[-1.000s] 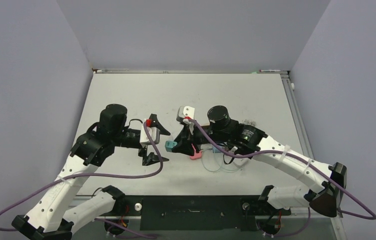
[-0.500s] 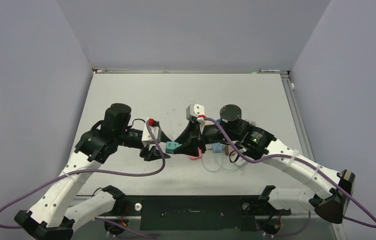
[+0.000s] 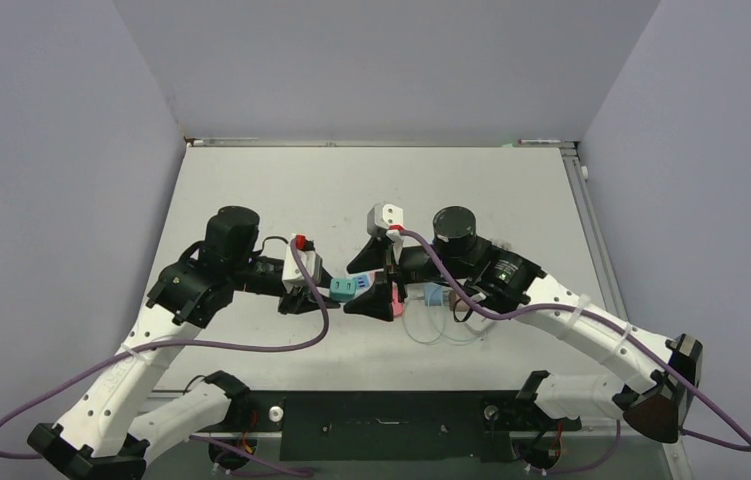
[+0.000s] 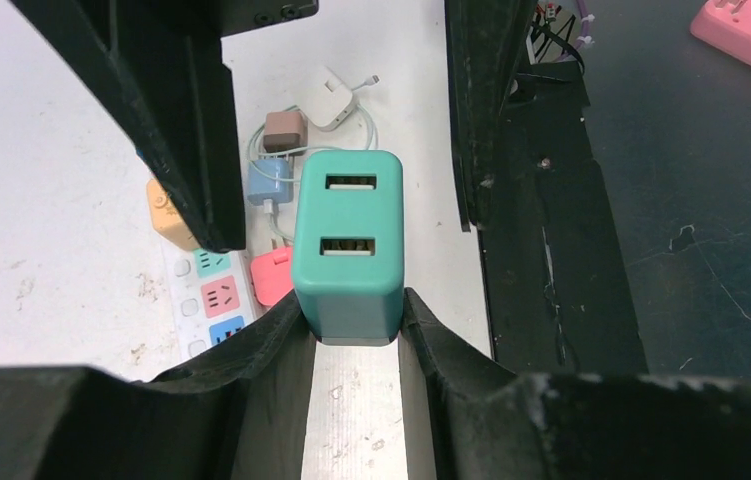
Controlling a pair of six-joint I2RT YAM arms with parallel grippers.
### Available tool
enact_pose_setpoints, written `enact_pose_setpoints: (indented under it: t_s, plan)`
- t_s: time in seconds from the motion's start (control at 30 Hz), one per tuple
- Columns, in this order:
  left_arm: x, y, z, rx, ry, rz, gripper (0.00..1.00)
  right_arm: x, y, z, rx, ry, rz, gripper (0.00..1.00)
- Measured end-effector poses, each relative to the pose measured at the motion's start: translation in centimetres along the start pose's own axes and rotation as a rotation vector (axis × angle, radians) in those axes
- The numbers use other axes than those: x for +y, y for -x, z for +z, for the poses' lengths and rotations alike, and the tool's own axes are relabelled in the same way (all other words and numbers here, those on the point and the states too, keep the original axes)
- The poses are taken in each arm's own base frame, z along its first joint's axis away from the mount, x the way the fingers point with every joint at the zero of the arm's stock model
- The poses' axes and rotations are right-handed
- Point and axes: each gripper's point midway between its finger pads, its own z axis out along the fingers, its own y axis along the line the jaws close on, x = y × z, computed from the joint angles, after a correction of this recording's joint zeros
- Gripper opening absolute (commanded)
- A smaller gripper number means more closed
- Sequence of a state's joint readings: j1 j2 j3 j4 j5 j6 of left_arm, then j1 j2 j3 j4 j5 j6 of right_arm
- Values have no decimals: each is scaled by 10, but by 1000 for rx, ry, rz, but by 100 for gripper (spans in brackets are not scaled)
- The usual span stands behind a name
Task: Insert the plug
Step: Pick up the plug from the center of the board.
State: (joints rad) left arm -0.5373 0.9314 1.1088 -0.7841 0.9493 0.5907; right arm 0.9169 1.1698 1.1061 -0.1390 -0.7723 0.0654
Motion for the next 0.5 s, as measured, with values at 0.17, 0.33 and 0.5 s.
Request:
enact_pose_setpoints:
  t_s: [0.17, 0.33, 0.5]
  plan:
    - [3, -2, -1, 11, 19, 7, 0, -10, 2, 7, 35, -18, 6, 72]
    - [7, -4, -1, 24, 37, 17, 0, -14, 8, 12, 43, -17, 1, 65]
    - [11, -8, -2, 40, 57, 21, 0, -16, 1, 16, 62, 0, 10, 13]
